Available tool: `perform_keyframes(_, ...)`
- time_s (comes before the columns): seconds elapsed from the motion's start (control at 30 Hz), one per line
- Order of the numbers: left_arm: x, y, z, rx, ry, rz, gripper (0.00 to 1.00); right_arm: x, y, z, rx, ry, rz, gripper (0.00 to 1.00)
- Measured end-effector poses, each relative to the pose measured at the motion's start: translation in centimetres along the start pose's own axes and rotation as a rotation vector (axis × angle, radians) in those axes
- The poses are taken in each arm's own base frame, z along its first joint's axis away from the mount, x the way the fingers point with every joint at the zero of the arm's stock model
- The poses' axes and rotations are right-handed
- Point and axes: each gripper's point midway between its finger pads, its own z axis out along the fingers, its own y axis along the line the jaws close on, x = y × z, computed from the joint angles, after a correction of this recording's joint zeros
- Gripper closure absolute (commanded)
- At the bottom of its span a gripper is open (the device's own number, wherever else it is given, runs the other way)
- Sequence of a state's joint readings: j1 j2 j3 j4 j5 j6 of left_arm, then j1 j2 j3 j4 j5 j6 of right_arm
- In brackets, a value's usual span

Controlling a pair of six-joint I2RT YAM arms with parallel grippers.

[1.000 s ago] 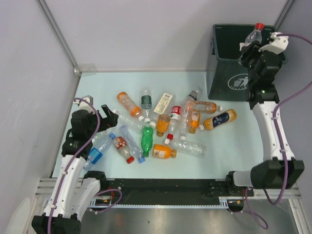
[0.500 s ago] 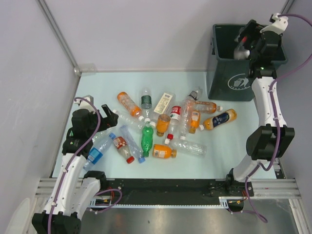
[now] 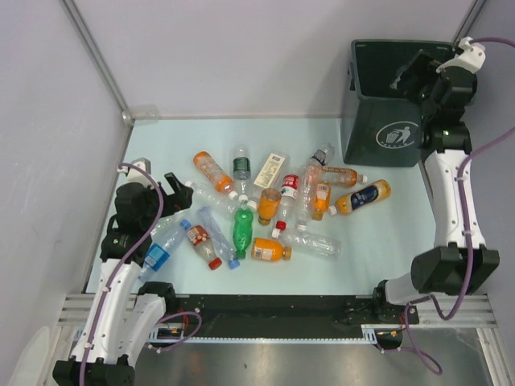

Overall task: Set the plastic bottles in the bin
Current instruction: Place the plastic bottle in the trash bin.

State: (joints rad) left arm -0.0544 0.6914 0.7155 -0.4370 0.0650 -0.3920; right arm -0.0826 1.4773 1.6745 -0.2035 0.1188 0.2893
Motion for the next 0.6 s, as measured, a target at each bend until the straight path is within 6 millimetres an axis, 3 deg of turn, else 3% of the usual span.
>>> perform_keyframes(0.2,-0.8,0.2,-0.7,-0.018,-0.047,-0.006,0.00,1.3,0.4,-6.0,-0.028,0.101,0.048,0.02)
perform_keyframes(0.3,-1.1,0.3,-0.8,-0.025,-0.058,-0.017,0.00,3.6,1.6,-8.2,-0.050,0.176,0.049,0.00)
perform_keyframes(0.47,-2.0,0.9,-1.5,-0.063,-0.111,-0.030,0.00,11.4,5.4,-12.6,-0.142,0.373,-0.014,0.00)
perform_keyframes(0.6,-2.8,1.6,-2.2,-0.102,-0.165,-0.048,0.00,17.0,7.0,-16.2,-0.192,0.496,-0.066,0.00)
